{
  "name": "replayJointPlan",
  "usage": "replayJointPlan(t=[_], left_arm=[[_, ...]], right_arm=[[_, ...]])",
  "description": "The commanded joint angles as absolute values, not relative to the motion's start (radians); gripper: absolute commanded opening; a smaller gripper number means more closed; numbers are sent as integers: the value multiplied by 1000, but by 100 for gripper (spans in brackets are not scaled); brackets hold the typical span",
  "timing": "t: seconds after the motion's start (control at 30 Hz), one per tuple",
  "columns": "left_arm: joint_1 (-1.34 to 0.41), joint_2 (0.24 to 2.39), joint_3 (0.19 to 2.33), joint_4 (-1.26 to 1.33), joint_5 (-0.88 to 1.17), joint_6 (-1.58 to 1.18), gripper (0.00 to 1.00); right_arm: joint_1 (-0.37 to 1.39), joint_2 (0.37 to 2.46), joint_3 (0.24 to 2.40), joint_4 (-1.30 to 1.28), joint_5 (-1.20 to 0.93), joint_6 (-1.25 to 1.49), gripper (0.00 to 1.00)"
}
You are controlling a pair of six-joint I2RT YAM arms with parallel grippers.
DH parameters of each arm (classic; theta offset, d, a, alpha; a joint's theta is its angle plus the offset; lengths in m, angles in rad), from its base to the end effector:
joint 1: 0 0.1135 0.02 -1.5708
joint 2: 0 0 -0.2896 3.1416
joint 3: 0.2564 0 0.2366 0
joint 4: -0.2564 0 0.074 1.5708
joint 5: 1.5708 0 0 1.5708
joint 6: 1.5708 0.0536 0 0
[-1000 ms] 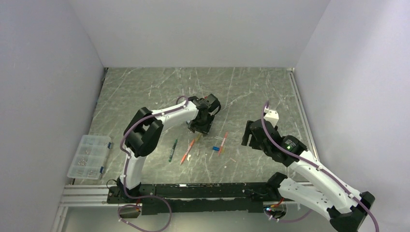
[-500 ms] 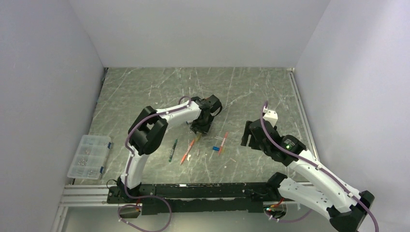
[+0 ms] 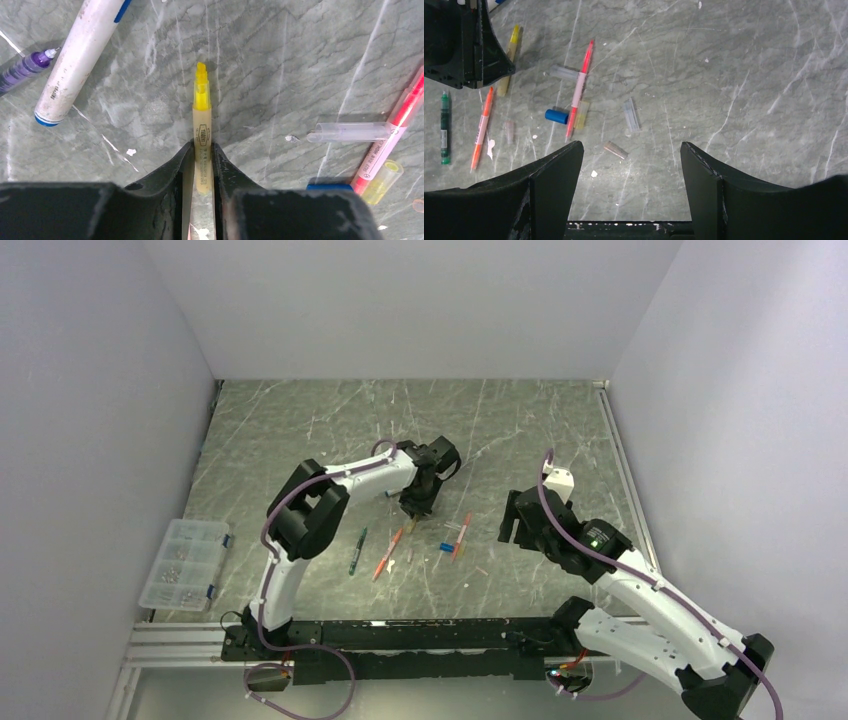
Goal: Insert the pens into the pen caps
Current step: Pick up the pen from the center of the board.
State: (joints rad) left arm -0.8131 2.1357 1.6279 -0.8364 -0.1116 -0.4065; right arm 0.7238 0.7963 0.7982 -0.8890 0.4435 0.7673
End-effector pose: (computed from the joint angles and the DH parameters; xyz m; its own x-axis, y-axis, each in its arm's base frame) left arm 0.3018 -0.3103 0.1752 -0.8937 0.3729 -0.2493 0.3825 0.9239 0.0108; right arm 0.1078 0.0646 0.2860 -0.6924 0.2249 -0.6856 0.1189 0.9727 0.1991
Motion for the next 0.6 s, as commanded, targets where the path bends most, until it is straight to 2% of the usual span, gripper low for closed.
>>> replayJointPlan(t=[0.0, 0.1, 0.13, 0.57], left_arm=[[-816, 2134, 1560, -805, -93, -419, 19], [-816, 2116, 1533, -790, -96, -427, 1], [-816, 2108, 1525, -785, -99, -428, 0], [-816, 1952, 1532, -777, -117, -394, 0]], right_arm=[[723, 787, 799, -864, 449, 764, 76], [723, 789, 802, -868, 449, 767, 76], [723, 788, 804, -870, 450, 768, 76], [723, 795, 822, -879, 369, 761, 75]])
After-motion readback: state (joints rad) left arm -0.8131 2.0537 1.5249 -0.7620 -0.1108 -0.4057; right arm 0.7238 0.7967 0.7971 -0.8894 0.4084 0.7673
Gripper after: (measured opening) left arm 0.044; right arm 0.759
